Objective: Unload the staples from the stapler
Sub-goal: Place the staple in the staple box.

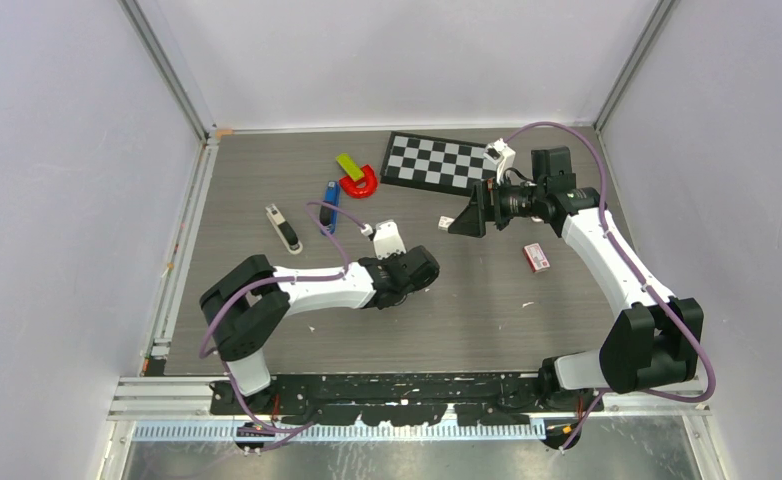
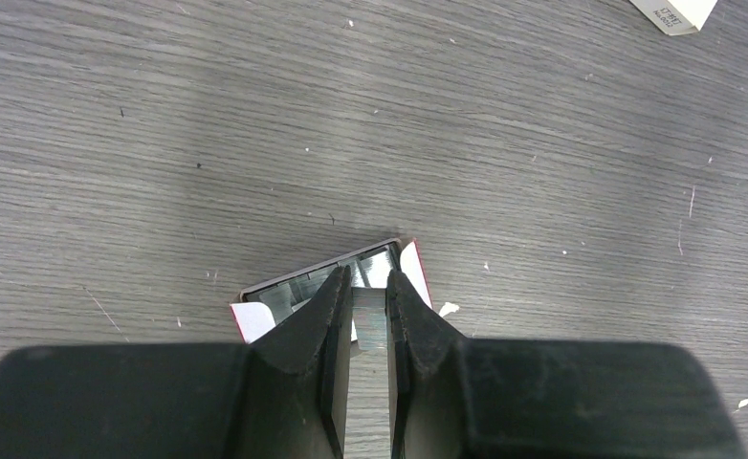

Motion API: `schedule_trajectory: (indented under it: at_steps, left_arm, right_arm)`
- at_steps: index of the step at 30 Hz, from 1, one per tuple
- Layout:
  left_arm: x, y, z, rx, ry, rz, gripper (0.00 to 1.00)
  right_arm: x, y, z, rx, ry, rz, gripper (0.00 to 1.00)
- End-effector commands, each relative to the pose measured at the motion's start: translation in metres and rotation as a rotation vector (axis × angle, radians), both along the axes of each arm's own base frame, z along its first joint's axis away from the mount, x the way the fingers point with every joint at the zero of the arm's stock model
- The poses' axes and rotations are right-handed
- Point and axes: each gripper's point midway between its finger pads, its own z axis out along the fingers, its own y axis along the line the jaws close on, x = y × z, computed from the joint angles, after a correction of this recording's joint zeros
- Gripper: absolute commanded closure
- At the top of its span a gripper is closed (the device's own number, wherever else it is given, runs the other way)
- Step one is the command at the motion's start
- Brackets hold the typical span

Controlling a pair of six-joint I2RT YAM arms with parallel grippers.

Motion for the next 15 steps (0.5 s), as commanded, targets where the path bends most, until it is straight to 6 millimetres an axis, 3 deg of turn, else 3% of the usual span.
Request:
schedule_trajectory:
  at_steps: [1,15]
  left_arm:
    - [0.0049,-0.0091,0.0113,-0.045,-0.03,0.014,0.93]
    - [0.0061,-0.0077,0.0029,-0.027,-0.022,0.022,0.93]
  right_arm:
    - [-0.0004,0.0006,0.0219,0.023,-0.071,0.016,0.05]
    - [-0.0009,0.0008,0.0224,0.026,-0.072,0.02,0.05]
